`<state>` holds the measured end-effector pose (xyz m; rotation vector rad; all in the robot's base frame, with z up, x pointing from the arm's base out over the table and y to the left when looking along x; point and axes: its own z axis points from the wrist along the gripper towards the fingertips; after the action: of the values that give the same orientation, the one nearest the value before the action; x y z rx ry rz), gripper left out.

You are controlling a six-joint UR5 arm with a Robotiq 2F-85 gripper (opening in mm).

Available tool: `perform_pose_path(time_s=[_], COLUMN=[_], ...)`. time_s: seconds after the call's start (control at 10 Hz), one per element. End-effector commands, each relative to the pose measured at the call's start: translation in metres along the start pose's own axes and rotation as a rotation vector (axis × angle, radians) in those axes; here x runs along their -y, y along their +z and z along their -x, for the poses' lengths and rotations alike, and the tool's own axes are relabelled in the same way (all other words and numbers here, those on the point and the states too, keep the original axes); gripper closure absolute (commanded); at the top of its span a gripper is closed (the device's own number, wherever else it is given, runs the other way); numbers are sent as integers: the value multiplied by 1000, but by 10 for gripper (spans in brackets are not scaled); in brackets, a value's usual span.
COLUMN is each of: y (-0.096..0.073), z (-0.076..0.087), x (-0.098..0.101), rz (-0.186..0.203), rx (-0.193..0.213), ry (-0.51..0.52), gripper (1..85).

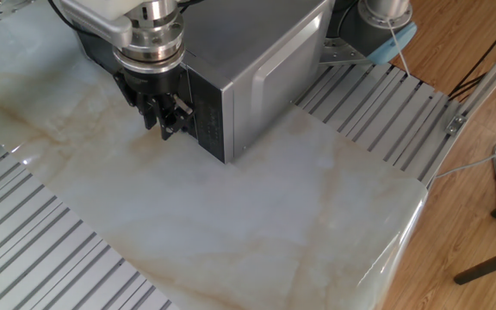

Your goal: Open the microwave door

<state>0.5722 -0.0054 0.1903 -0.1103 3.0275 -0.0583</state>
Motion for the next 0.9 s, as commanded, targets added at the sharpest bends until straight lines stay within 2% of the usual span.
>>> perform_pose_path(time_s=[0.0,0.2,0.4,0.6,0.7,0.8], y=[-1,-2,-2,-2,-3,-3], z=[0,4,-4,2,10,14], x=[-4,-6,-3,-4,-12,-21], rz=[21,18,-8,2,34,65], rx=[3,1,-21,1,35,51], ry=[9,-7,1,-15,-35,-60], gripper=[507,503,507,507,507,507])
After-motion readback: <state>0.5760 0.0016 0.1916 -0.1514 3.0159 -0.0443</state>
